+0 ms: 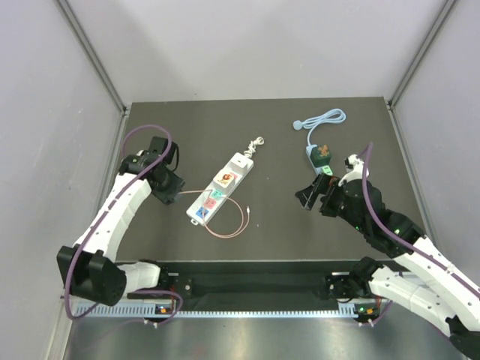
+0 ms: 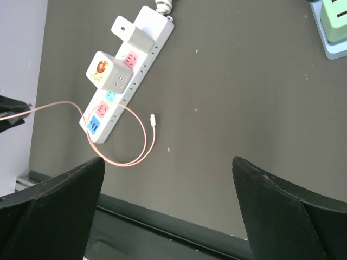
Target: Insert the plug
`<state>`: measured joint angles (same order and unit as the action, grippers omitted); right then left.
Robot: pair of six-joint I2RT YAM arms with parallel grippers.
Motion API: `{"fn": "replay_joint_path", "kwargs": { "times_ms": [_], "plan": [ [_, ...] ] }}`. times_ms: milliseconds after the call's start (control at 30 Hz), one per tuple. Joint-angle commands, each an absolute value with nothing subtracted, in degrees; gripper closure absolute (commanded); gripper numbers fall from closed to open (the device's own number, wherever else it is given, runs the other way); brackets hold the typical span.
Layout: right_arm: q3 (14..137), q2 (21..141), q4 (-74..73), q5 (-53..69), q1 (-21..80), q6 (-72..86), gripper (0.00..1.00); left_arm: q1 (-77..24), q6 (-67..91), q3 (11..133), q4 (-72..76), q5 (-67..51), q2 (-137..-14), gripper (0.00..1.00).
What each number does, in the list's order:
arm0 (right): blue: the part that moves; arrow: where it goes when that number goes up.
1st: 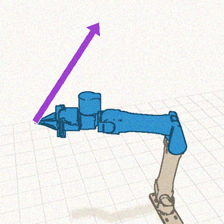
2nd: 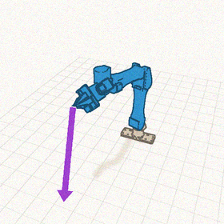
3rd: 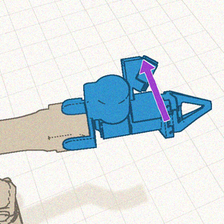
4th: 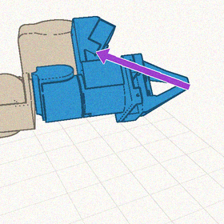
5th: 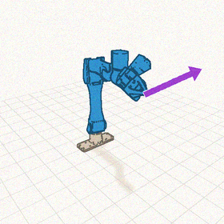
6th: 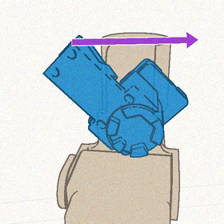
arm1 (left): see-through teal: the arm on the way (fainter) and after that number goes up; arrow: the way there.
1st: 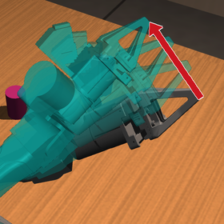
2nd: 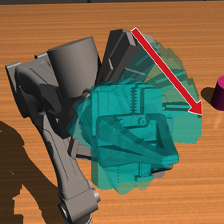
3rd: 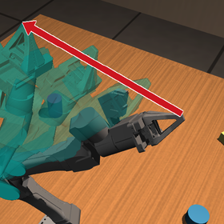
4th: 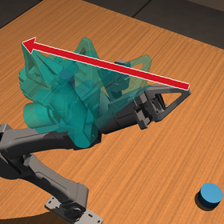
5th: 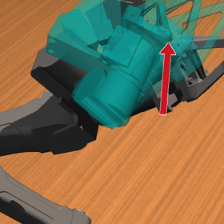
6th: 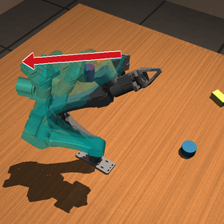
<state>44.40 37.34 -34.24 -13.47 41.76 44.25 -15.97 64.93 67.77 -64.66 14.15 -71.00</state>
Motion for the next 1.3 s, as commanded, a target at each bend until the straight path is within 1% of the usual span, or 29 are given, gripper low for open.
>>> {"fn": "replay_joint_path", "kwargs": {
  "times_ms": [0,167,333,467,500,600,700,833,933,1000,1033,1100,1133,1167,1200,1267],
  "plan": [
    [46.6,36.7,-33.7,-14.0,41.5,42.5,0.00,-12.1,66.4,65.4,-63.3,6.9,-73.9,1.00],
    [46.7,37.4,-32.8,-13.3,41.5,40.8,0.00,-11.6,66.3,66.4,-64.3,5.0,-79.4,1.00],
    [46.7,38.5,-32.8,-14.0,41.5,39.0,0.00,-12.0,67.8,66.7,-62.9,1.2,-81.1,1.00],
    [46.2,39.3,-32.0,-13.6,41.5,37.7,0.00,-14.6,69.8,65.6,-61.3,0.3,-81.5,1.00],
    [46.1,39.9,-31.7,-13.4,41.5,37.2,0.00,-15.1,70.3,65.1,-60.6,-1.5,-81.6,1.00],
    [44.0,41.4,-29.1,-11.2,41.5,35.7,0.00,-16.5,71.4,64.9,-59.3,-2.5,-81.7,1.00],
    [38.2,45.4,-22.6,-8.2,41.5,39.8,0.02,-17.0,71.1,66.2,-59.8,-1.5,-81.8,1.00],
    [34.4,53.4,-14.4,-6.9,43.5,45.6,0.12,-17.1,70.9,66.7,-60.4,1.3,-80.7,1.00],
    [35.3,60.0,-8.7,-9.0,47.4,48.5,0.18,-17.1,70.1,66.0,-60.6,2.0,-79.5,1.00],
    [37.0,65.7,-4.1,-11.9,50.8,46.3,0.22,-17.0,69.4,65.4,-60.6,2.1,-78.6,1.00],
    [38.7,67.9,-2.1,-12.2,51.5,44.7,0.29,-17.0,69.0,65.0,-60.6,2.1,-78.1,1.00],
    [40.7,74.3,2.6,-11.9,53.0,40.5,0.38,-17.0,68.9,63.8,-60.5,2.1,-76.6,1.00],
    [42.3,76.4,4.1,-11.9,53.3,39.0,0.46,-17.0,68.9,63.5,-60.2,1.9,-76.1,1.00],
    [43.0,78.2,5.2,-12.7,54.1,38.1,0.48,-17.0,68.9,62.9,-59.9,1.4,-75.0,1.00],
    [43.5,81.7,7.2,-13.0,54.5,36.8,0.49,-17.0,68.9,62.1,-59.6,1.1,-74.4,1.00],
    [44.8,84.8,9.2,-13.2,55.5,35.7,0.50,-17.0,68.9,61.2,-58.9,0.4,-73.0,1.00]
  ]
}}
